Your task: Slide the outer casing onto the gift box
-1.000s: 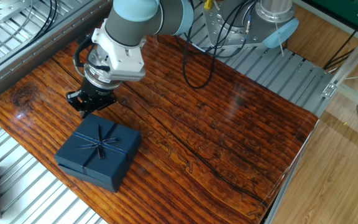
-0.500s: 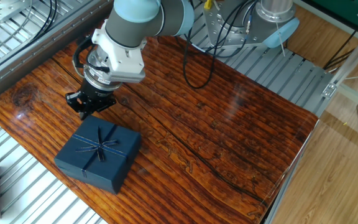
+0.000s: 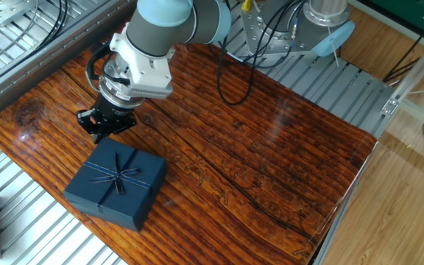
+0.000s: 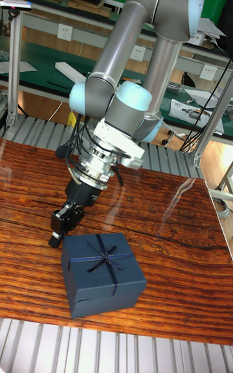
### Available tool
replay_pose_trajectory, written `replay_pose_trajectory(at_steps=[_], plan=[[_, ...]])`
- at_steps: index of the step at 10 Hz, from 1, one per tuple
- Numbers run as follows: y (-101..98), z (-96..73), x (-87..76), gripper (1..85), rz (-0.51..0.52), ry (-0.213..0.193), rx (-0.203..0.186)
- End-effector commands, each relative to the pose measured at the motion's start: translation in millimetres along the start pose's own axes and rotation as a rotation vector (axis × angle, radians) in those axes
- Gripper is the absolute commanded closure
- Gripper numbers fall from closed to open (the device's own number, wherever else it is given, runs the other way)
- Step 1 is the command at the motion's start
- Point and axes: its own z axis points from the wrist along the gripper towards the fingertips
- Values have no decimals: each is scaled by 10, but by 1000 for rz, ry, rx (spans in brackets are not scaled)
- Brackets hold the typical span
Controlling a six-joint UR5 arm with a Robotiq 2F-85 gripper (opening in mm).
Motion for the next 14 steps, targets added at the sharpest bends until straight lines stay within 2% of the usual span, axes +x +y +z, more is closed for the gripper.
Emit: replay_pose_trajectory(at_steps=[1, 5, 11, 12, 14], plan=[[-86, -25, -36, 847, 9, -9, 30], [-140, -16, -128, 847, -19, -22, 67], [-110, -20, -231, 847, -6, -35, 81], [-139, -40, -251, 847, -21, -38, 92], [-271, -122, -308, 847, -88, -37, 144]])
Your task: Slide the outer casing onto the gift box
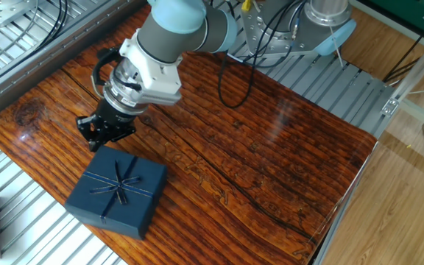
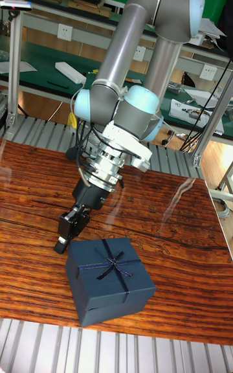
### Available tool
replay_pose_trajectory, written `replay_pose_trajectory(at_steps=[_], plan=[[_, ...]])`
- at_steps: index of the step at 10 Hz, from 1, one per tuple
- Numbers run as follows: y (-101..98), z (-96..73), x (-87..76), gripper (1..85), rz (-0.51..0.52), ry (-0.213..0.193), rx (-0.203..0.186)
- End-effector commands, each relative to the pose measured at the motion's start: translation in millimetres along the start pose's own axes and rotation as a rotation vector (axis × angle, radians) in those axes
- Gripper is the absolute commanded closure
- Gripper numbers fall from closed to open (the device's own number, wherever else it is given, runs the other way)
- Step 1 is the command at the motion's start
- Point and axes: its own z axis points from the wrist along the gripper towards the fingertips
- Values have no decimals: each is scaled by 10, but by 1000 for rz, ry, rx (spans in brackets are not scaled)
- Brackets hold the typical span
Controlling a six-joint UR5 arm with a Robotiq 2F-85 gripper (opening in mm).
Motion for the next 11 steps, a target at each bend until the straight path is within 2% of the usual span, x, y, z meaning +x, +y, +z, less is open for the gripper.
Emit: replay_pose_trajectory(at_steps=[1, 4, 8, 11], plan=[[-152, -78, -96, 847, -57, -13, 51], [-95, -68, -197, 847, -26, -51, 31], [-35, -26, -194, 847, -3, -72, 9], [-146, 102, -152, 847, -56, -103, 40]])
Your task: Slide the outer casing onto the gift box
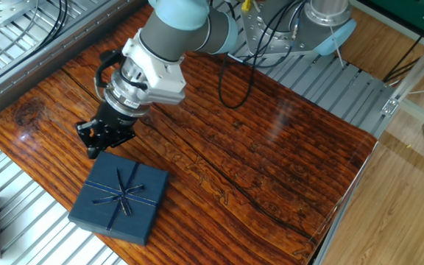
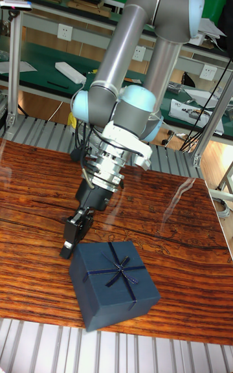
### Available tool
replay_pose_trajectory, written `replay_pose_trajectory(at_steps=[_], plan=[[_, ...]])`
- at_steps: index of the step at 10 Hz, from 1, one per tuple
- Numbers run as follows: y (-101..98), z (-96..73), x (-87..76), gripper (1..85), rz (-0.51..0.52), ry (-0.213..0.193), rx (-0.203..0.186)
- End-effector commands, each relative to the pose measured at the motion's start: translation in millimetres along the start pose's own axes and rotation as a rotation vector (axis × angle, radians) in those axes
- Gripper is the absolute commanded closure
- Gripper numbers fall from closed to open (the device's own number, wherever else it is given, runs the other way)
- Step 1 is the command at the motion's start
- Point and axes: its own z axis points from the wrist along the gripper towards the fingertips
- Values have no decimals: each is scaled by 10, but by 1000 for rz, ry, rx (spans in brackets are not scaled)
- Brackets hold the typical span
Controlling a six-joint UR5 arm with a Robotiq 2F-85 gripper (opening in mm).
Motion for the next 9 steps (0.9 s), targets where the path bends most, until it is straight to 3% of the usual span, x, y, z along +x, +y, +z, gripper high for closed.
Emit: replay_pose_trajectory(at_steps=[1, 3, 5, 6, 9], plan=[[-75, 79, 55, 847, -25, -21, 16], [-49, 73, 81, 840, -25, -12, 6], [222, 9, 227, 837, 65, 37, -101], [437, -41, 292, 837, 140, 68, -185], [608, -102, 395, 837, 184, 117, -249]])
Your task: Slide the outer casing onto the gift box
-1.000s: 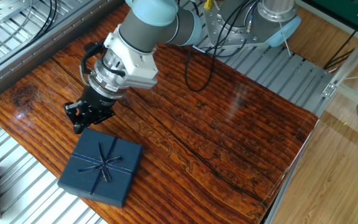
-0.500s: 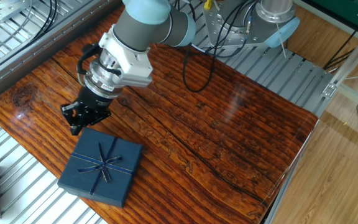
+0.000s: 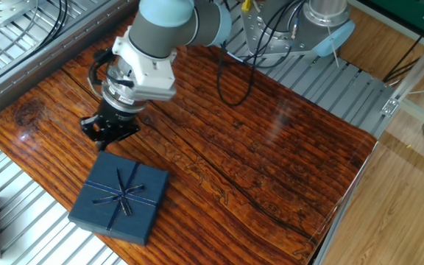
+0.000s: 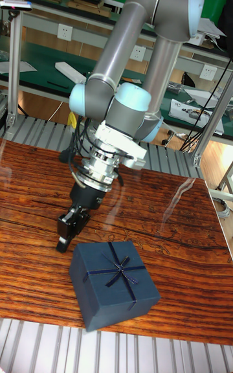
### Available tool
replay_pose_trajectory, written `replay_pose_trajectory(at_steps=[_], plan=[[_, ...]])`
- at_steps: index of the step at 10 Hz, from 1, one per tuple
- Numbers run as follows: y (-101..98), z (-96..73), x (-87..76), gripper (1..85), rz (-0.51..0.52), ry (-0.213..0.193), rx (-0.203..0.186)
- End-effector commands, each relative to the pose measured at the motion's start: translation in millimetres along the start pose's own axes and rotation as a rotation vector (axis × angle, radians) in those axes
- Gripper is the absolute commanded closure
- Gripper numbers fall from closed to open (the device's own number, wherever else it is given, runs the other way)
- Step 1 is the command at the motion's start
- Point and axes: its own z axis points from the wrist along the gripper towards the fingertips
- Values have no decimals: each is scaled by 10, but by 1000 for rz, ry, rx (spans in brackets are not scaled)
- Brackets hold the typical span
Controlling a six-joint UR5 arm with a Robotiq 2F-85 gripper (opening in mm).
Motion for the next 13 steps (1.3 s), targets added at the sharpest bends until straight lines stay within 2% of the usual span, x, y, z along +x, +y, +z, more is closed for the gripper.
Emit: replay_pose_trajectory(at_steps=[1, 2, 5, 7, 9, 10, 13], plan=[[353, -62, 187, 840, 122, 67, -138], [508, -90, 185, 840, 183, 75, -196], [865, -195, 76, 840, 332, 75, -332], [994, -261, 2, 843, 392, 73, -375], [1136, -420, -123, 847, 470, 78, -426], [1204, -499, -214, 847, 518, 79, -452], [1378, -675, -592, 847, 668, 41, -548]])
